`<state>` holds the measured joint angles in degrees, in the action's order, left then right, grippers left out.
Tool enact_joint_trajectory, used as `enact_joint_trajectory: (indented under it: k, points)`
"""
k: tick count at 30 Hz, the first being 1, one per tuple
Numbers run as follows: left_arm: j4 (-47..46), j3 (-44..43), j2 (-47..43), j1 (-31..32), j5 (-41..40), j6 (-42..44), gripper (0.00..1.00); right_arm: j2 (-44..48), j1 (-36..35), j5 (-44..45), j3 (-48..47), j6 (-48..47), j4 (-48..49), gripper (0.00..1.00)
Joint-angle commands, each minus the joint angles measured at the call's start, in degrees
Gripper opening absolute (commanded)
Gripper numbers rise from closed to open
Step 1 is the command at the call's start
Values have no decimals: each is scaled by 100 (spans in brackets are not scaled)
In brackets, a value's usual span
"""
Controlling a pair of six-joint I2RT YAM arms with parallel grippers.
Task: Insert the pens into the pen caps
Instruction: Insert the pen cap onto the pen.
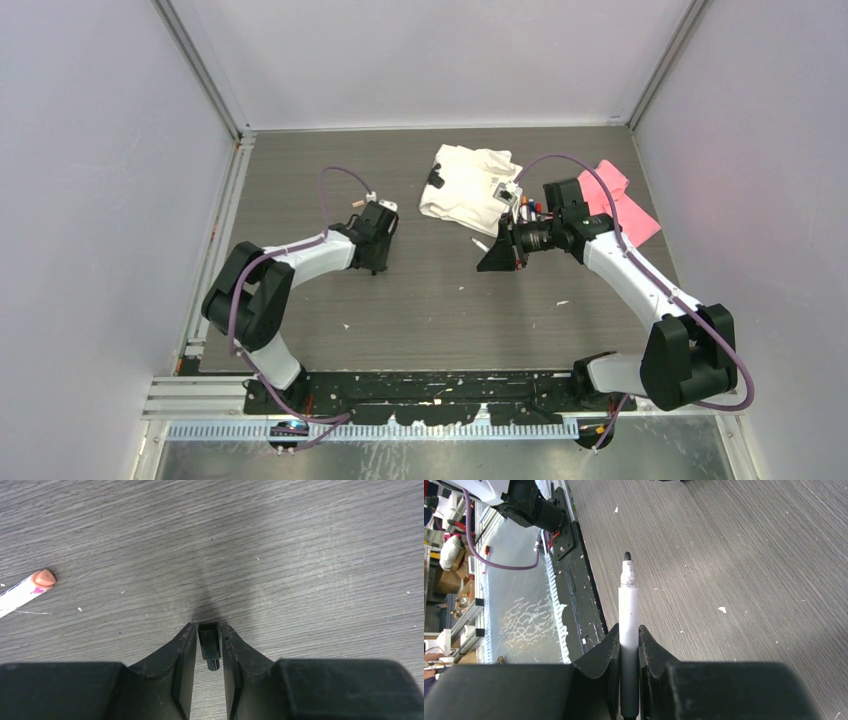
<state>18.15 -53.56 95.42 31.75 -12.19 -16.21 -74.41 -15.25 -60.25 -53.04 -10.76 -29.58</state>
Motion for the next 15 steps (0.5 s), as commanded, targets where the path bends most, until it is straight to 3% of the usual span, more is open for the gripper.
enact_joint_trajectory:
  k: [1, 7, 15]
  points:
    - [185, -213, 113, -38, 53, 87, 27, 1, 13, -5, -216, -13, 53, 1]
    - [306, -276, 188, -37, 145, 103, 17, 23, 12, -4, -217, -12, 49, 1]
    - [698, -437, 289, -51, 153, 162, 24, 54, 13, -11, -216, -9, 58, 1]
